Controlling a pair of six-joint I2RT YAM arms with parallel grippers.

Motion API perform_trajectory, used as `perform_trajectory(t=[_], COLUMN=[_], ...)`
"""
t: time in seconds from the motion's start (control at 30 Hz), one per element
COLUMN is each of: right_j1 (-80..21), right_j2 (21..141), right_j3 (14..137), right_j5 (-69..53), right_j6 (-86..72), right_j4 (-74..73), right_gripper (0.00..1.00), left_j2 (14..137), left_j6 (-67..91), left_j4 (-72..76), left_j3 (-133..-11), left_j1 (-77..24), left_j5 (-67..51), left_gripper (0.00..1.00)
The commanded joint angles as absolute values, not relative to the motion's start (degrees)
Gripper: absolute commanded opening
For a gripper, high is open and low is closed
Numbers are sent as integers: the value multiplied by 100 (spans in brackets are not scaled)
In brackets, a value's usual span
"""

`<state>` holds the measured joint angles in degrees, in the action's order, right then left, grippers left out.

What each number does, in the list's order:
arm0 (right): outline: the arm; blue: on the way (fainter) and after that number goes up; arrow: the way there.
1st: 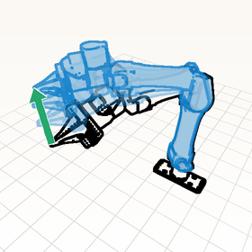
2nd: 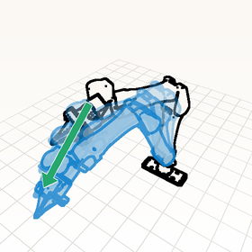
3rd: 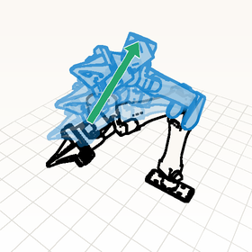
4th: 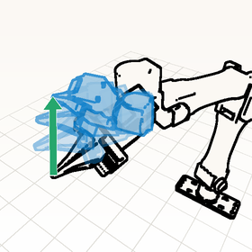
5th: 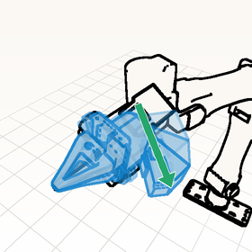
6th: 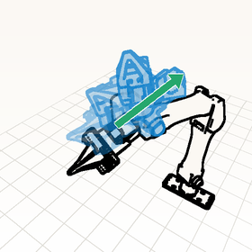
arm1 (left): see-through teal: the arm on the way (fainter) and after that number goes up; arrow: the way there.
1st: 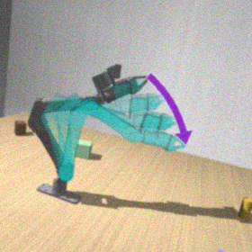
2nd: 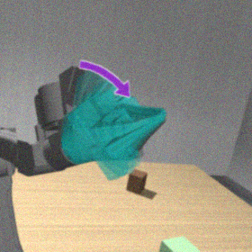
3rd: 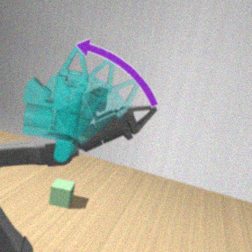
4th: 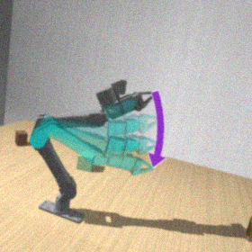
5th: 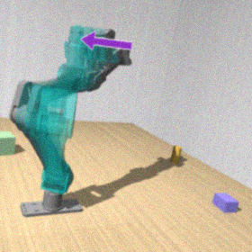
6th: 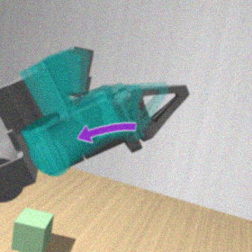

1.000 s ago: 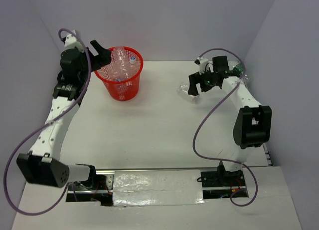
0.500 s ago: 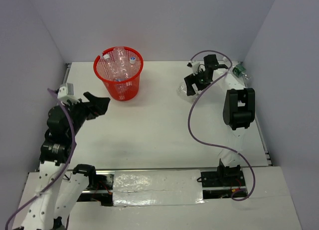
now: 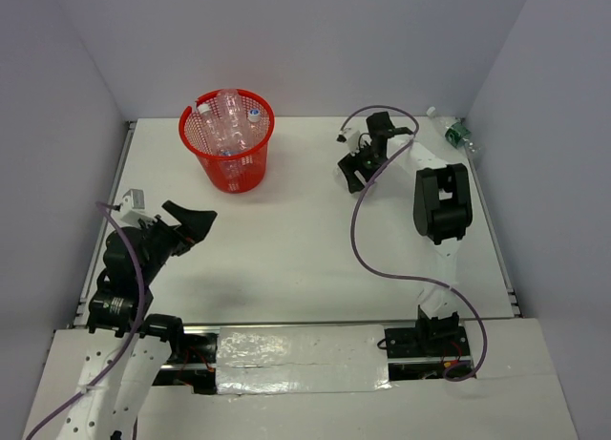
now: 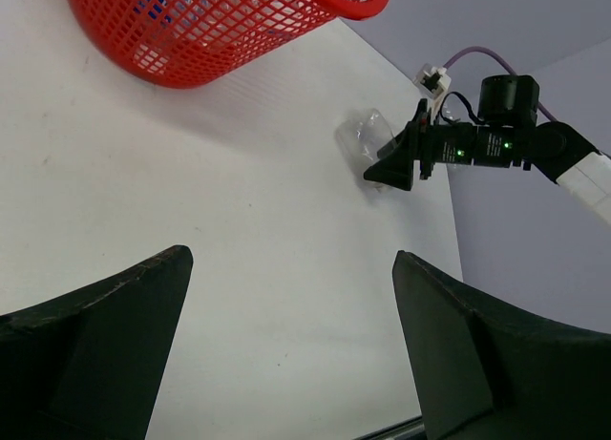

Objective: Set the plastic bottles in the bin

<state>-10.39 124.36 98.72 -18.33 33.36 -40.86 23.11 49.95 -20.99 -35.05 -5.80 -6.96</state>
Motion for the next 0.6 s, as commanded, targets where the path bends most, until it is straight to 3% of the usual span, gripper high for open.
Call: perform_trajectory(t=[0.0,0.1,0.2,0.23,0.33,0.57], right_j1=[-1028,-1037,-1142,-1195,-1484,-2416], right_j2=[12375,12138,11735,11490,10945,10143], right_j3=[9686,9510,9291,9273,9307,10308], right_j5=[-1582,-1731,-2073,-2179,-2618,-3304], right_j6=[3445,3480,3463,3454,3331,2155], right_j4=[-3902,-3858,-3885,-3902,-3973,-3587], right_gripper=[63,52,31,29,22,16], left_j2=[2478,2549,2531,2523,2505,2338], left_j6=[5229,5247,5291,5317,5352,5326], left_j4=[-1784,-1732,-1635,-1617,-1573,-1731], left_j3=[-3551,-3516,-3419,-3410,-3349,-3384], left_j1=[-554,-554,-554,-554,-554,-554], left_j5=[-967,-1037,-1072,-1081,-1099,-1081], left_gripper=[99,99,99,99,99,100])
